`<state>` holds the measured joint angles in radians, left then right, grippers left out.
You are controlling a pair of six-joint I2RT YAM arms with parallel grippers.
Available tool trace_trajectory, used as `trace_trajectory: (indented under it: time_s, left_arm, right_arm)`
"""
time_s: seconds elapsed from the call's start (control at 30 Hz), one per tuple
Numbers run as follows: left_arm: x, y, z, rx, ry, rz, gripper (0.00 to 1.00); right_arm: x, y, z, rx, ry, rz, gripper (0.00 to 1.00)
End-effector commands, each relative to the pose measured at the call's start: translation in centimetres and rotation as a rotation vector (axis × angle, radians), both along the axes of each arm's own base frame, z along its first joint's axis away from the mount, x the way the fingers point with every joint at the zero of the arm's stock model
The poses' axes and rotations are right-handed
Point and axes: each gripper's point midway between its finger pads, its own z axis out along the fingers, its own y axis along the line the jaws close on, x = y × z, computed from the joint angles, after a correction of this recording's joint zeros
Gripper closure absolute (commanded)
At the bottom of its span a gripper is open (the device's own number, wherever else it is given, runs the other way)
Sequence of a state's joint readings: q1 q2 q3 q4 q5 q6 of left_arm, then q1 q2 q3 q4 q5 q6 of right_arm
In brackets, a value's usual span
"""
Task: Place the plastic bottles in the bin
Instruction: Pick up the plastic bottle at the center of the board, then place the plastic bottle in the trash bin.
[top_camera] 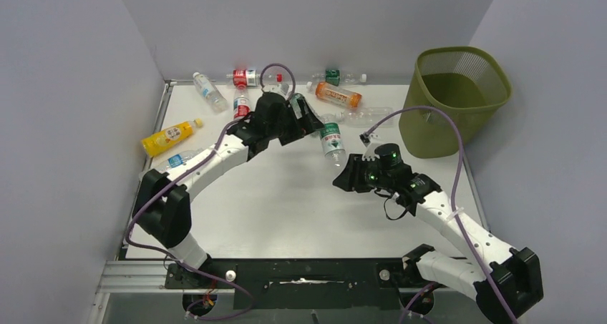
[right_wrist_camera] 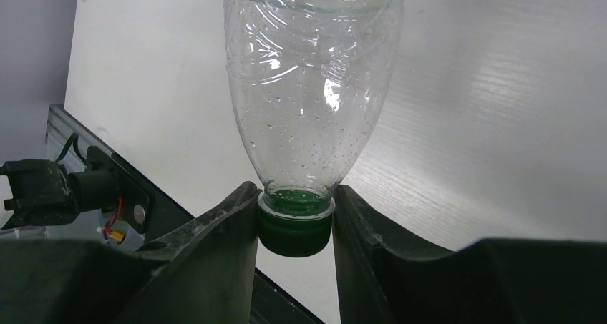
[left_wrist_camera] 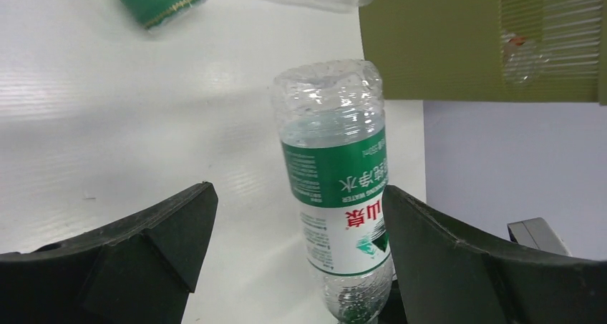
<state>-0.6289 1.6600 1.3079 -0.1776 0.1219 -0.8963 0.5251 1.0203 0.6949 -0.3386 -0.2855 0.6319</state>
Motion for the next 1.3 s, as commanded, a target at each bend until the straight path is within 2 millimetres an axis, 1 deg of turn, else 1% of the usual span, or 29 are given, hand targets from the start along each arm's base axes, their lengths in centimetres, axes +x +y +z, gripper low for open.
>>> trace_trajectory:
  time_s: [0.0,0.07,0.1,0.13,0.17,0.3,0.43,0.53,0.63,0.7,0.77,0.87,1.03,1.17,1.27]
  left_arm:
    - [1.0,2.5,6.7,-0.055,-0.140,0.028,0.13]
    - [1.2,3.6,7.3,-0.055,-0.156,0.045,0.13]
    - [1.2,4.2,7.5,-0.055,-0.161,0.057,0.13]
    - [1.3,4.7,7.7,-0.056,-0.166,0.067,0.13]
    - [1.1,5.2,7.7,-0.057,-0.168,0.074,0.13]
    - [0.9,6.2,7.3,-0.054,-0.164,0.091,0.13]
    - [0.4,6.5,6.7,-0.056,-0.152,0.090,0.13]
    - [0.0,6.6,6.4,-0.055,-0.142,0.087,0.13]
    - [-0.4,6.9,6.0,-0.049,-0.136,0.089,0.13]
    - [-0.8,7.0,5.7,-0.047,-0.131,0.086,0.13]
    - [-1.0,7.1,5.4,-0.044,-0.125,0.085,0.13]
    - [-1.3,7.4,5.0,-0.034,-0.117,0.084,0.13]
    - [-1.5,7.6,4.5,-0.017,-0.112,0.081,0.13]
    - [-1.4,7.7,3.9,-0.009,-0.102,0.077,0.13]
    - [-1.3,7.7,3.5,-0.005,-0.096,0.076,0.12]
  right_arm:
    - [2.3,-0.8,5.0,-0.031,-0.148,-0.031,0.78]
    - [3.3,-1.6,6.3,-0.067,-0.178,-0.040,0.78]
    - [4.1,-2.0,7.7,-0.072,-0.207,-0.049,0.78]
    - [4.8,-2.5,8.4,-0.082,-0.217,-0.056,0.78]
    - [5.7,-3.2,9.5,-0.087,-0.238,-0.068,0.78]
    - [9.4,-7.0,14.1,-0.128,-0.322,-0.152,0.78]
    - [13.3,-11.3,18.8,-0.209,-0.421,-0.271,0.77]
    - [15.8,-14.4,21.7,-0.213,-0.465,-0.342,0.77]
    - [17.3,-17.6,23.6,-0.202,-0.482,-0.414,0.77]
    - [18.0,-19.6,24.2,-0.197,-0.482,-0.463,0.77]
    - [18.4,-21.1,24.4,-0.183,-0.474,-0.495,0.76]
    - [18.8,-23.5,23.9,-0.156,-0.450,-0.545,0.75]
    - [19.2,-26.5,23.0,-0.123,-0.409,-0.604,0.71]
    - [19.6,-27.8,21.8,-0.095,-0.367,-0.628,0.60]
    - [19.8,-28.0,21.5,-0.081,-0.354,-0.633,0.45]
